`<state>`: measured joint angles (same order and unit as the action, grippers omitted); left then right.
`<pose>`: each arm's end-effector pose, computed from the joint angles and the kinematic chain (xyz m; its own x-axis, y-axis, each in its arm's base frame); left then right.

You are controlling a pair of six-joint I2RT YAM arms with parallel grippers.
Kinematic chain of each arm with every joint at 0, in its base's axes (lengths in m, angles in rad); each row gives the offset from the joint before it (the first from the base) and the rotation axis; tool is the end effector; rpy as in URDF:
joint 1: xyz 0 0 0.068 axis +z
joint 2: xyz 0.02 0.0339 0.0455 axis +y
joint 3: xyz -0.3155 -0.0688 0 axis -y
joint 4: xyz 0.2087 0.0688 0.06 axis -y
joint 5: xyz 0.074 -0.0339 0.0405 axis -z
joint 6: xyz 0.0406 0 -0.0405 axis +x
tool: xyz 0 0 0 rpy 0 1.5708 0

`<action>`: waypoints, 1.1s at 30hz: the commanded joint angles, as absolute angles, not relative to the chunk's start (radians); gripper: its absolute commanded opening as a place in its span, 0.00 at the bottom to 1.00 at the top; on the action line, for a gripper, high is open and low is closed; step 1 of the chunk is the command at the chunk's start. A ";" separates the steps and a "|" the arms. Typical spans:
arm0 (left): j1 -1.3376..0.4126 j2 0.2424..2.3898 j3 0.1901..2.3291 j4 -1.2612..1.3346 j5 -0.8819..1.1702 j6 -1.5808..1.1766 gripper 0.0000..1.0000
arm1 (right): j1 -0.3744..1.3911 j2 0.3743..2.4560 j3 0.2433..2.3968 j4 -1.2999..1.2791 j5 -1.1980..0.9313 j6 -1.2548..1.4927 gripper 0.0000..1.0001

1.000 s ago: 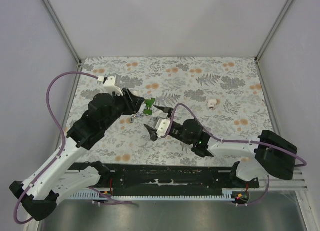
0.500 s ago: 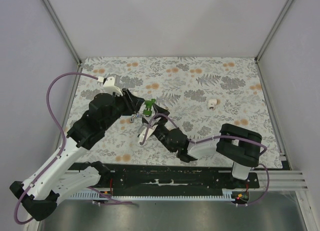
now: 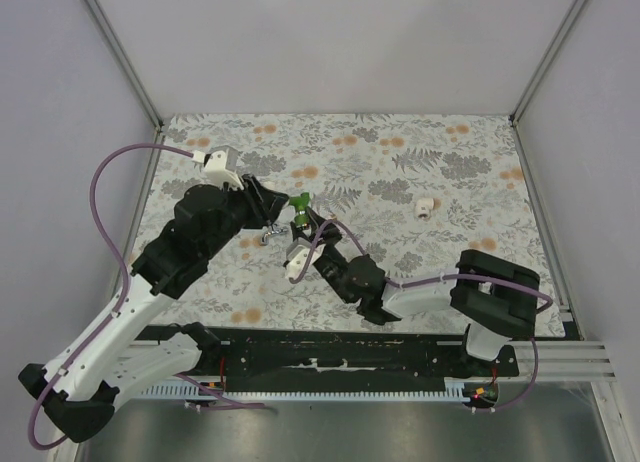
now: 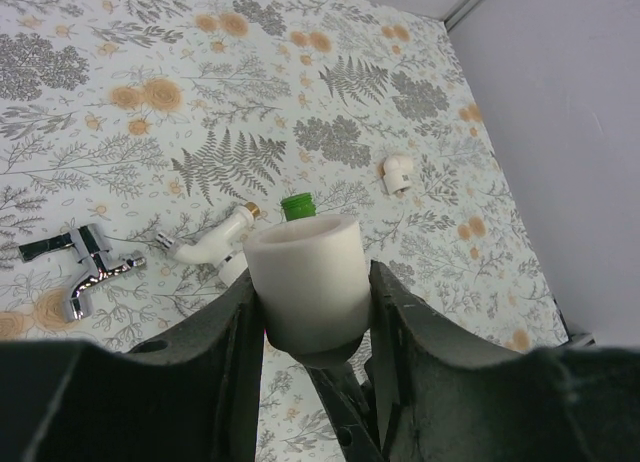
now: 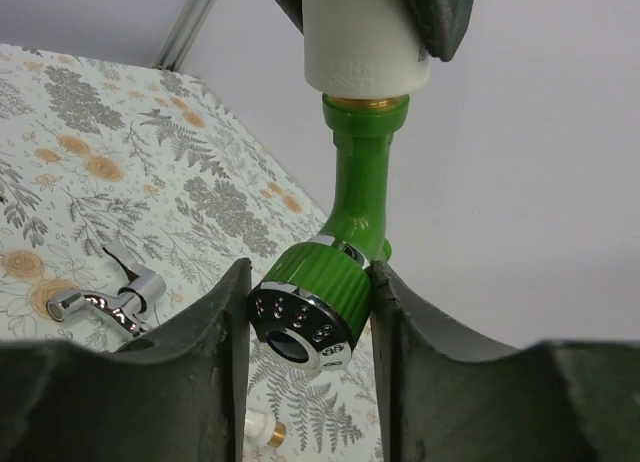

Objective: Install the water faucets

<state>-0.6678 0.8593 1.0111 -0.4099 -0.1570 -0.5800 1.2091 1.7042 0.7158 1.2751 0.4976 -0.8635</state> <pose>0.0994 -0.0703 0.4142 -0.4378 -0.3441 -0.8306 0.3025 0.8136 -0.4965 0.1356 0.3037 0.3159 0.5666 -0.3900 -0.7259 -0.3527 0.6813 -0.6414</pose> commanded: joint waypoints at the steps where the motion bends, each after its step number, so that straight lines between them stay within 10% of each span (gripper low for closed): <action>1: -0.672 0.850 1.071 -0.396 -0.114 -0.520 0.02 | 1.209 1.600 0.681 1.460 0.447 -0.784 0.36; 10: -0.670 0.890 1.144 -0.550 0.047 -0.214 0.02 | 1.102 1.307 0.647 1.004 0.171 -0.457 0.12; 33: -0.670 0.822 0.985 -0.672 0.827 0.471 0.02 | 0.508 1.247 1.060 0.003 -1.127 0.060 0.12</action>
<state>-0.6628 0.8181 1.0214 -0.5419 0.5659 0.3653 0.5629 1.1896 0.9646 0.0296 -0.9871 -0.0429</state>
